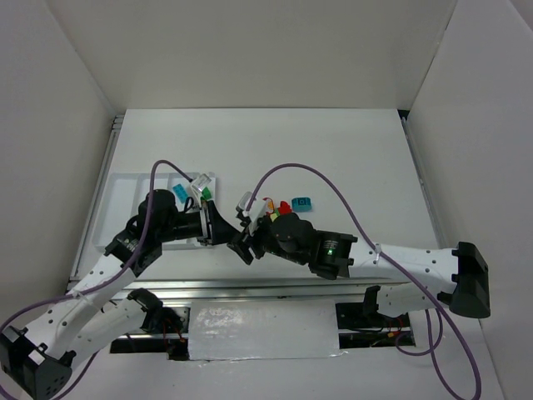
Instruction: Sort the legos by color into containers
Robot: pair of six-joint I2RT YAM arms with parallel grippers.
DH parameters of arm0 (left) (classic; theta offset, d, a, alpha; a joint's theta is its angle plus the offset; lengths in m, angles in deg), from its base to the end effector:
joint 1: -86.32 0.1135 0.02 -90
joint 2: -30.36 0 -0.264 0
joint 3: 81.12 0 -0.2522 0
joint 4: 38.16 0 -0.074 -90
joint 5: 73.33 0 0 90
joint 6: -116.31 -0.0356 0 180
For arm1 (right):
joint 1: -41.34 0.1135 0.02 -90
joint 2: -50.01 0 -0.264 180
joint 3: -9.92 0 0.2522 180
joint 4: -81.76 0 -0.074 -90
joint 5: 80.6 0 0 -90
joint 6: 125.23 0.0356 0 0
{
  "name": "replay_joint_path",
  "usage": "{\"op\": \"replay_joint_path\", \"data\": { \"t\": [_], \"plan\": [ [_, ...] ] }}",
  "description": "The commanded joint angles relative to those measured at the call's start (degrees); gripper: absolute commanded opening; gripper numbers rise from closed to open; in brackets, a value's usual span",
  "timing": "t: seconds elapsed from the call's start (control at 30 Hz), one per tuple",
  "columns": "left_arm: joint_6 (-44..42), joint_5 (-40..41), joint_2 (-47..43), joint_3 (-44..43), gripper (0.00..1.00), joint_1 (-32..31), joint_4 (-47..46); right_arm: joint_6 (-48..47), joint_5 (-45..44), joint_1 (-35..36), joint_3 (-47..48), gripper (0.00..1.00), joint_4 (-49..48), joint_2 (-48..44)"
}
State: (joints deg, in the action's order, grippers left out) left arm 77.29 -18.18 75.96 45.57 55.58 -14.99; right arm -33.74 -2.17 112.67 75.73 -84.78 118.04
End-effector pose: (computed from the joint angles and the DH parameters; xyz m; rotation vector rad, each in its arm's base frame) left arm 0.1483 -0.1119 0.3084 0.1209 2.0884 -1.4959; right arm 0.0958 0.2611 0.3191 -0.9638 1.6343 0.6968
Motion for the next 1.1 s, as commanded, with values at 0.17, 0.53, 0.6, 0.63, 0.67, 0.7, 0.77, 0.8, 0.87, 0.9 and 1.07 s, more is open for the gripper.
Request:
{"op": "replay_joint_path", "data": {
  "t": [0.17,0.53,0.6,0.63,0.67,0.7,0.77,0.8,0.87,0.9,1.07],
  "plan": [
    [-3.2,3.5,-0.3,-4.0,0.00,-1.4,6.7,0.6,-0.8,-1.0,-0.5,1.00,-7.7,-2.5],
    [-7.9,26.2,4.4,-13.2,0.00,-1.3,21.6,3.2,1.6,-1.6,-5.6,1.00,-7.6,-9.2],
    [-7.9,29.1,5.6,-15.0,0.00,-1.0,23.4,3.6,3.7,-1.8,-6.5,1.00,-7.6,-12.5],
    [-8.0,31.7,6.6,-15.6,0.00,-0.8,23.8,3.8,4.1,-1.9,-7.2,1.00,-7.5,-13.5],
    [-8.0,32.8,7.2,-16.3,0.00,-0.1,24.3,4.0,4.6,-2.0,-7.6,1.00,-7.2,-15.4],
    [-8.3,33.7,7.7,-17.4,0.00,0.3,24.9,4.1,5.5,-2.1,-7.8,1.00,-6.8,-16.3],
    [-8.5,36.3,9.7,-18.5,0.00,2.9,25.8,4.4,5.5,-2.0,-8.2,1.00,-5.5,-18.5],
    [-8.6,37.7,10.3,-19.7,0.00,4.3,26.7,4.6,5.0,-2.1,-8.3,1.00,-5.0,-19.2],
    [-8.7,40.2,12.7,-20.5,0.00,10.0,27.8,4.9,4.2,-2.2,-9.0,1.00,-3.9,-21.1],
    [-8.9,40.4,13.5,-20.7,0.00,12.3,27.8,5.1,4.0,-2.2,-9.5,1.00,-3.6,-21.7],
    [-7.1,45.5,22.8,-23.8,0.00,24.3,26.5,6.0,3.7,-2.2,-11.3,1.00,-3.0,-23.7]
  ]
}}
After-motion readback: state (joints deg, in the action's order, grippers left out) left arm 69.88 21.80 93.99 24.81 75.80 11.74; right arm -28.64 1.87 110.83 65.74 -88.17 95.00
